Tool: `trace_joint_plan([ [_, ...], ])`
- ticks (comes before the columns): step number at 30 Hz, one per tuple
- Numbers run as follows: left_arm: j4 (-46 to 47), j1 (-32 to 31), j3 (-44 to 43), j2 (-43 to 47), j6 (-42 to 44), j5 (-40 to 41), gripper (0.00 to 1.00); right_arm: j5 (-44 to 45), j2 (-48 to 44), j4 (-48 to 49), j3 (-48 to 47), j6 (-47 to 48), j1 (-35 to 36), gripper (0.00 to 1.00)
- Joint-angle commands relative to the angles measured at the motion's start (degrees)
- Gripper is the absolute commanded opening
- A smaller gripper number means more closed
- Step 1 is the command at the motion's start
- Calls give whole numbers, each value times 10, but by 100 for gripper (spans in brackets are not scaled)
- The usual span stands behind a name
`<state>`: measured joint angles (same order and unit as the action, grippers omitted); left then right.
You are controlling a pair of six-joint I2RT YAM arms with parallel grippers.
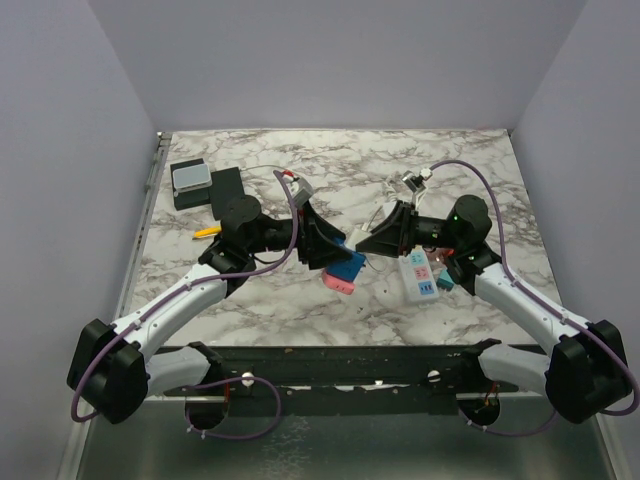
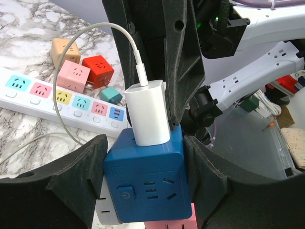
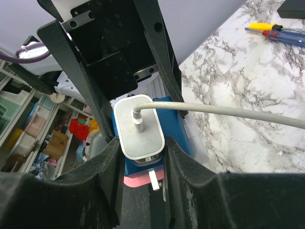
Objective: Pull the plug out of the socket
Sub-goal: Remove the plug from the socket.
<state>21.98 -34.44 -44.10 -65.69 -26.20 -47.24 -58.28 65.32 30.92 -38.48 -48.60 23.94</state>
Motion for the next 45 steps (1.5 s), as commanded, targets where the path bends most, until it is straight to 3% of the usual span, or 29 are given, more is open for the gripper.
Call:
trace_joint_plan([
  [1, 25, 3, 2, -4, -8, -14, 63, -4, -15, 46, -3, -11, 10, 0],
  [9, 22, 2, 5, -9, -7, -13, 75, -4, -13, 45, -4, -8, 10, 0],
  [17, 15, 2, 5, -9, -1, -17, 73, 12, -16, 41, -6, -7, 10, 0],
  [21, 0, 2, 1, -9, 15, -32, 80, 15, -12, 38, -10, -9, 10, 0],
  [26, -40, 2, -6, -6, 45, -28, 80, 14, -7, 22, -23, 1, 10, 0],
  [29, -51, 3, -8, -5, 56, -24, 69, 10, -2, 22, -27, 1, 10, 0],
  [37, -52, 2, -7, -3, 61, -28, 24, 24, 16, 4, -38, -5, 10, 0],
  [43, -52, 2, -6, -1, 65, -40, 1, 29, 32, -35, -65, 8, 10, 0],
  [45, -52, 3, -6, 0, 67, -43, 0, 33, 47, -69, -80, 19, 10, 0],
])
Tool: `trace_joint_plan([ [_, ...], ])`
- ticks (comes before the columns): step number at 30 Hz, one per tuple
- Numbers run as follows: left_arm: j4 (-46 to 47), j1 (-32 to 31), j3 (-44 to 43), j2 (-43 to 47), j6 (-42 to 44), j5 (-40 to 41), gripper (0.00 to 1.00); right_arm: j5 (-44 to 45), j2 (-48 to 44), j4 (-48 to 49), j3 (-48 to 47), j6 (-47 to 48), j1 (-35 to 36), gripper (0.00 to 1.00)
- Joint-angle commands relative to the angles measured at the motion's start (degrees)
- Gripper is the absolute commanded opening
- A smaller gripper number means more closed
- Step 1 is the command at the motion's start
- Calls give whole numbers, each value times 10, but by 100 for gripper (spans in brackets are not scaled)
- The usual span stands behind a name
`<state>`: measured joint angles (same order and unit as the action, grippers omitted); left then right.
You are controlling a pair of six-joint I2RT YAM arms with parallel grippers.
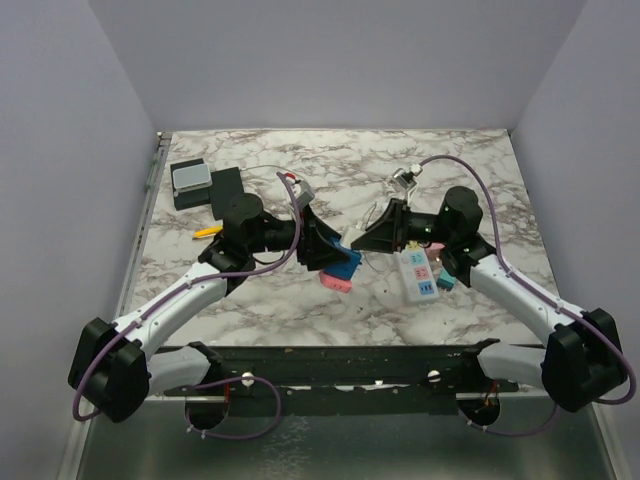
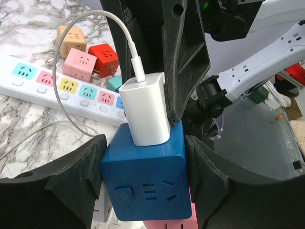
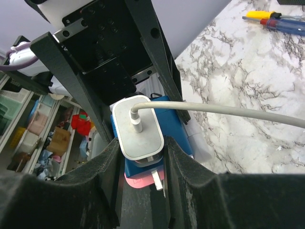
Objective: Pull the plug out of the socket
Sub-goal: Remove the plug from the socket.
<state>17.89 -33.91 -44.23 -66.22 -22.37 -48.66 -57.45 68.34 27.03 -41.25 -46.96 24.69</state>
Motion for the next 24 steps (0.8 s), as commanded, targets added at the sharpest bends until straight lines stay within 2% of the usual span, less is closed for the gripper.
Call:
trace_joint_plan([
  [1, -11, -3, -4, 7, 29, -29, 0, 26, 24, -43, -58, 6, 3, 0],
  [9, -11, -4, 0, 17, 30, -13, 0, 22, 51, -38, -53, 5, 2, 0],
  [12, -12, -2, 0, 10, 24, 9, 0, 31, 30, -36, -43, 25, 3, 0],
  [24, -13, 19, -5, -10, 12, 6, 0, 39, -39, -13, 6, 68, 9, 0],
])
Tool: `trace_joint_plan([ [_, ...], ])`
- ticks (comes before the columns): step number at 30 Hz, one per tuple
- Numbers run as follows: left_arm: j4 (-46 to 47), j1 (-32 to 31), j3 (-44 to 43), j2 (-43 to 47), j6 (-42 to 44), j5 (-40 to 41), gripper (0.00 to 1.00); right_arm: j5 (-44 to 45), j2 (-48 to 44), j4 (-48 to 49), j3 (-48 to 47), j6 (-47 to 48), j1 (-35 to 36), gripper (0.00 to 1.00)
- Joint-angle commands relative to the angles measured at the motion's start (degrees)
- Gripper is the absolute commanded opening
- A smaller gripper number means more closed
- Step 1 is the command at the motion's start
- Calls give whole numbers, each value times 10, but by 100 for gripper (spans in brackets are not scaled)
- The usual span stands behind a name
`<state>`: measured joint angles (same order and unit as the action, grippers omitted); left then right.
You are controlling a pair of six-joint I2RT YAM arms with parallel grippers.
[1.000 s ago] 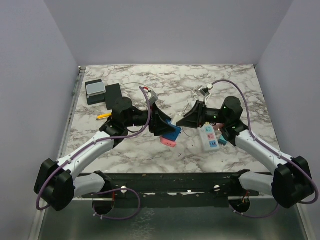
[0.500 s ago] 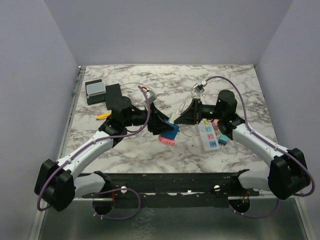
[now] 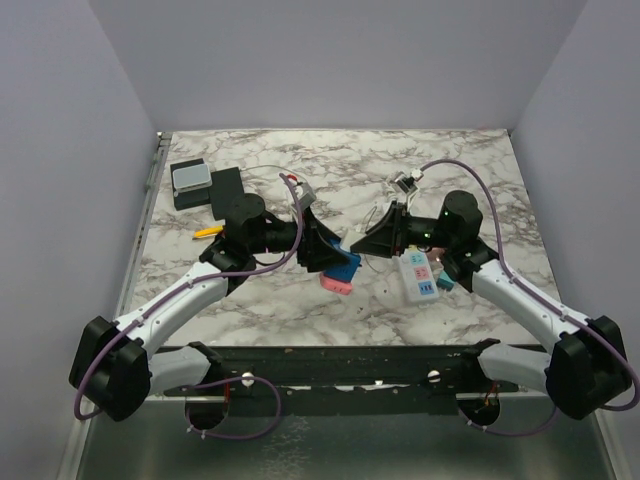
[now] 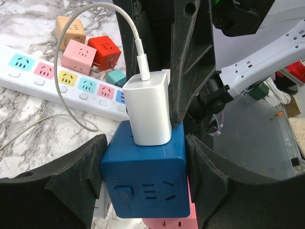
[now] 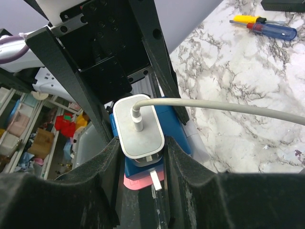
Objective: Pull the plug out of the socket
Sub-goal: Remove the plug from the socket.
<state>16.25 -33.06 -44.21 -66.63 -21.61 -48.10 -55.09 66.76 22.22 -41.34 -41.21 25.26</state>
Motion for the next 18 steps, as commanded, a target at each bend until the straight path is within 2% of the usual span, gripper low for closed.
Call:
trace_joint_plan([
  [1, 3, 11, -5, -7, 2, -1, 0, 14, -25, 37, 8, 11, 6, 0],
  [7, 4, 14, -8, -17, -1, -3, 0, 30, -40, 11, -4, 30, 17, 0],
  [14, 4, 15, -3, -14, 5, -14, 0, 44, -20, 55, -4, -39, 17, 0],
  [18, 4, 14, 1, -8, 13, -27, 0, 44, 7, 5, -43, -31, 17, 0],
])
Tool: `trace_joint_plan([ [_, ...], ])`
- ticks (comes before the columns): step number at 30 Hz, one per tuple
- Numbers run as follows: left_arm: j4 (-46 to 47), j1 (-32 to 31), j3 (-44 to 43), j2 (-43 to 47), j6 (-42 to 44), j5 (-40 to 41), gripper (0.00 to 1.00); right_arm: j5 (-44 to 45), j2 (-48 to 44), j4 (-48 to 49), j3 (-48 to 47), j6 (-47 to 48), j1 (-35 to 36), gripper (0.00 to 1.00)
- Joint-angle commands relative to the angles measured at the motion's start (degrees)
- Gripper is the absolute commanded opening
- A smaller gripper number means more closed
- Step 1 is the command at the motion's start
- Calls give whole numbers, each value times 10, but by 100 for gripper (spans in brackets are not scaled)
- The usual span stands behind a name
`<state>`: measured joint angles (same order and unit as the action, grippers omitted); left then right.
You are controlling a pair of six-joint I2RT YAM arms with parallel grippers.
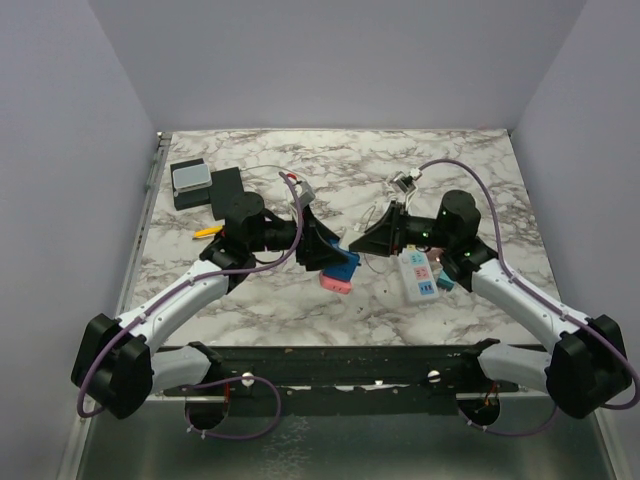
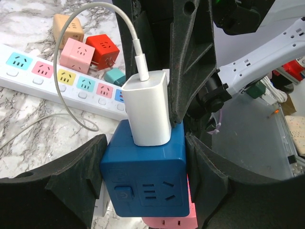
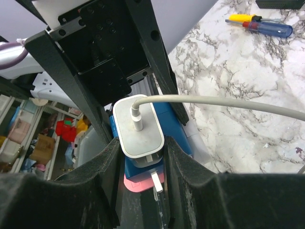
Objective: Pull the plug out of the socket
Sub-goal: Remove the plug from the socket.
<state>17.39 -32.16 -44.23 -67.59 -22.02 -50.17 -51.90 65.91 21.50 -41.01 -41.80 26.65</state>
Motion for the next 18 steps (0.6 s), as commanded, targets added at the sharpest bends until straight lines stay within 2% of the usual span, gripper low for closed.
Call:
trace_joint_plan([
  [1, -7, 5, 3, 3, 18, -7, 0, 12, 20, 4, -53, -22, 2, 0],
  [6, -8, 5, 4, 5, 20, -10, 0, 16, 30, -34, -74, -5, 1, 0],
  [18, -34, 6, -6, -13, 26, 22, 0, -3, -27, 9, -40, 41, 1, 0],
])
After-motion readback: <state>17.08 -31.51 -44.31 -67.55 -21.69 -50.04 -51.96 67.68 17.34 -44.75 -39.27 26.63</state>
